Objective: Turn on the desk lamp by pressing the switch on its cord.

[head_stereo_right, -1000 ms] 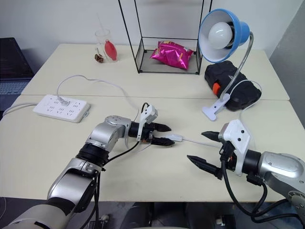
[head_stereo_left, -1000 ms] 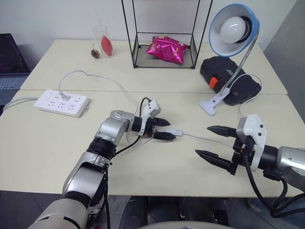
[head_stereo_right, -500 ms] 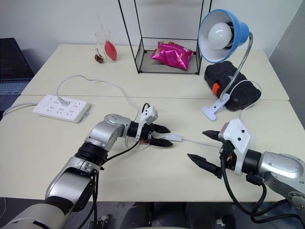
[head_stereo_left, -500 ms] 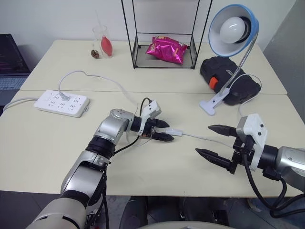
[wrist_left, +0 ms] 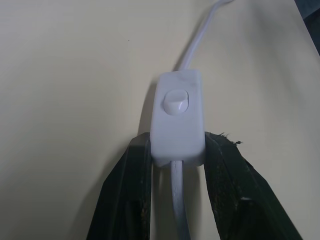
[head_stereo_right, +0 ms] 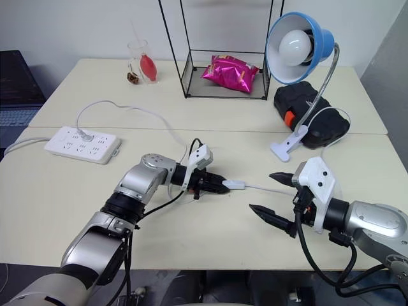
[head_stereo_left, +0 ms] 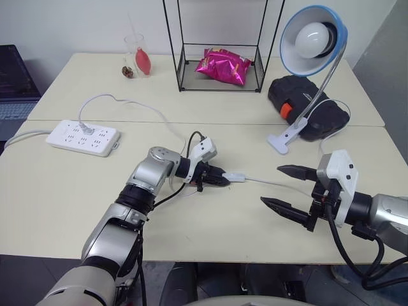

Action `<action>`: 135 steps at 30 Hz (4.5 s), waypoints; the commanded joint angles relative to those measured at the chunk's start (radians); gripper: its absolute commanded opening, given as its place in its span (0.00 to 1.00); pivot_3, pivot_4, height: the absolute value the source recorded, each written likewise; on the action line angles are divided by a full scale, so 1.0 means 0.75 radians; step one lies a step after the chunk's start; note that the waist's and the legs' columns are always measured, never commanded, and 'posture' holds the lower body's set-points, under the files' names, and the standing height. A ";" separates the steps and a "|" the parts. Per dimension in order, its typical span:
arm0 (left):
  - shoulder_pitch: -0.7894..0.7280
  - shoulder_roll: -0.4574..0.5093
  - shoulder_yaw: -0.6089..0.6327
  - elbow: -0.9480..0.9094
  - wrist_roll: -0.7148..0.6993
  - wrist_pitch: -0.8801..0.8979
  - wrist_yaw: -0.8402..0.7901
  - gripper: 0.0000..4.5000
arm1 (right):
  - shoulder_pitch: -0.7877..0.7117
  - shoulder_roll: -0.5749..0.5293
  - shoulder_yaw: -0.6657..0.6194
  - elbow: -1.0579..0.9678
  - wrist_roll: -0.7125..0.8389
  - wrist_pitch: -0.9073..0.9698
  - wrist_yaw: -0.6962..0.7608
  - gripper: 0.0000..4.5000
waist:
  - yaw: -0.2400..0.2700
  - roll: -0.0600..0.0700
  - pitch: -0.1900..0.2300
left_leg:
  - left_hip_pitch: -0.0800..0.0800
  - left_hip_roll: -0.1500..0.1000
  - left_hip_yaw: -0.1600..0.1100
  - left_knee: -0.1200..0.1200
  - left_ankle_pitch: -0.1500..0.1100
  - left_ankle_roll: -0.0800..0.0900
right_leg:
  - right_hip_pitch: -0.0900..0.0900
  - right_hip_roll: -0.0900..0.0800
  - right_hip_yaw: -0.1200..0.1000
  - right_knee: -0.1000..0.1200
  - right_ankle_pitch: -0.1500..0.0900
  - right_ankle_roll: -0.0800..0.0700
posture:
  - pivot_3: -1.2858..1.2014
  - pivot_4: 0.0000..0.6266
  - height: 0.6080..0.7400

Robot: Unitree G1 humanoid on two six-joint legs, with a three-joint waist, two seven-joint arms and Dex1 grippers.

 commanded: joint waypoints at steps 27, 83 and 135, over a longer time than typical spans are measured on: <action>-0.040 0.120 0.039 -0.363 0.049 -0.354 0.129 0.25 | -0.076 0.083 0.706 0.265 -1.542 -0.977 -0.003 1.00 | 0.001 0.000 0.000 | -0.001 0.000 0.001 0.001 0.000 0.000 | -0.002 0.000 0.001 0.000 -0.002 0.005 | 0.52 0.24 1.00; -0.082 0.106 0.038 -0.487 -0.069 0.022 0.166 0.25 | -0.386 0.453 0.880 0.689 -2.278 -1.252 -0.028 0.12 | -0.001 0.000 0.000 | -0.003 0.000 0.000 0.001 0.000 -0.001 | -0.006 -0.001 0.000 0.004 0.002 -0.002 | 0.52 0.24 1.00; -0.062 0.128 0.018 -0.499 -0.070 -0.003 0.150 0.25 | -0.402 0.490 0.886 0.662 -2.295 -1.370 0.069 0.12 | -0.001 0.000 0.000 | -0.003 0.000 0.000 0.002 0.000 -0.001 | -0.006 -0.001 0.000 0.005 0.002 -0.002 | 0.52 0.24 1.00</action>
